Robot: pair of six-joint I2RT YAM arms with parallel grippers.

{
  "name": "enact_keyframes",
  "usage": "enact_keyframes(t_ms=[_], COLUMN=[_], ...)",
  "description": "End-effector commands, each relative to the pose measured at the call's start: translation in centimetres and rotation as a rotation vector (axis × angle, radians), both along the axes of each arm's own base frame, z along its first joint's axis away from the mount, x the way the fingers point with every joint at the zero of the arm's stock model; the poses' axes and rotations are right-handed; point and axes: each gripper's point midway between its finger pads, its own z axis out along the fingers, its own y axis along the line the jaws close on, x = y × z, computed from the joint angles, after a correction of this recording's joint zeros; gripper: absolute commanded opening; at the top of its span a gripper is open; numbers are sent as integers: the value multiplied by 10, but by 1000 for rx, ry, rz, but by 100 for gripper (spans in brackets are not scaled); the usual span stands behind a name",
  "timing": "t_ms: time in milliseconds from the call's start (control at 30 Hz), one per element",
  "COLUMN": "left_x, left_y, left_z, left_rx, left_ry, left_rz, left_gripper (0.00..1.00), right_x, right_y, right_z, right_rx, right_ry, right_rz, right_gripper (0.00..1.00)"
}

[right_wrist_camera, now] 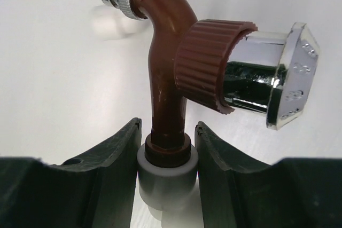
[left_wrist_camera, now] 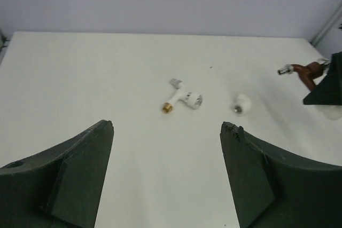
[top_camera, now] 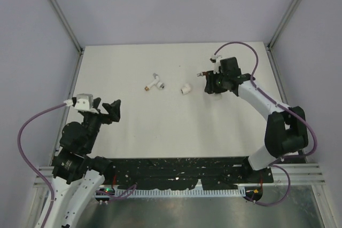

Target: Install the water faucets

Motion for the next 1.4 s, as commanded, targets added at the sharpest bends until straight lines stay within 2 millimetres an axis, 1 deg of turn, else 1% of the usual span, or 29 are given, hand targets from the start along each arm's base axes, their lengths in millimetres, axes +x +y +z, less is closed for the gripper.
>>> enact_keyframes(t_ms=[0, 33, 67, 100, 133, 167, 233, 267, 300, 333, 400, 433, 500, 600, 633, 733, 800, 867, 900, 933, 1067, 1100, 1133, 1167, 1200, 1233, 1267, 1300, 1367], left_x=[9, 11, 13, 14, 14, 14, 14, 14, 15, 15, 15, 15, 15, 15, 15, 15, 14, 13, 12, 11, 6, 3, 1, -3, -6, -10, -14, -19, -30], left_y=[45, 46, 48, 47, 51, 55, 59, 58, 56, 56, 57, 56, 56, 56, 56, 55, 55, 57, 57, 58, 61, 62, 63, 63, 64, 66, 69, 73, 80], left_z=[-34, -41, -44, -48, -51, -53, -56, -56, -57, -56, -56, -57, -57, -57, -57, -57, -57, -56, -56, -55, -47, -46, -42, -39, -37, -32, -29, -24, -15], left_rx=[180, 184, 189, 208, 222, 230, 235, 237, 239, 238, 241, 242, 243, 242, 240, 242, 240, 236, 232, 230, 203, 184, 169, 157, 148, 132, 116, 101, 75], left_ry=[70, 78, 77, 81, 97, 106, 118, 122, 126, 122, 122, 123, 122, 120, 120, 119, 120, 115, 113, 109, 95, 106, 108, 114, 119, 117, 120, 115, 96], left_rz=[229, 240, 250, 245, 261, 283, 307, 297, 289, 290, 293, 289, 285, 285, 285, 279, 282, 287, 291, 294, 304, 311, 313, 313, 313, 323, 334, 350, 369], left_gripper=[84, 85, 86, 87, 89, 89, 90, 90, 90, 90, 90, 90, 90, 91, 91, 91, 92, 93, 93, 93, 100, 100, 100, 100, 100, 100, 100, 100, 100], right_x=[54, 63, 76, 81, 95, 99, 116, 124, 130, 139, 138, 140, 137, 133, 132, 131, 129, 124, 120, 117, 91, 84, 75, 69, 61, 54, 44, 37, 14], right_y=[-50, -67, -72, -87, -93, -102, -119, -121, -141, -151, -160, -162, -167, -173, -178, -193, -202, -210, -214, -222, -229, -228, -227, -225, -222, -218, -215, -212, -209], right_z=[-10, -31, -28, -49, -45, -61, -68, -74, -76, -84, -97, -95, -104, -100, -95, -75, -54, -35, -21, -13, 38, 47, 66, 73, 94, 102, 121, 128, 153], right_rx=[89, 86, 104, 95, 102, 95, 88, 80, 85, 90, 83, 73, 47, 32, 25, -21, -50, -77, -82, -116, -125, -119, -105, -97, -74, -63, -48, -35, -3], right_ry=[99, 163, 166, 229, 216, 251, 248, 252, 254, 269, 337, 336, 356, 347, 334, 264, 198, 149, 120, 98, -8, -25, -63, -70, -114, -122, -166, -180, -251], right_rz=[-233, -279, -297, -337, -355, -379, -425, -437, -482, -504, -522, -516, -517, -526, -538, -585, -607, -629, -641, -672, -720, -724, -727, -726, -715, -694, -689, -677, -687], right_gripper=[5, 5, 5, 5, 5, 5, 5, 5, 6, 6, 9, 11, 23, 40, 47, 58, 66, 93, 95, 95, 95, 96, 95, 96, 96, 95, 95, 95, 95])
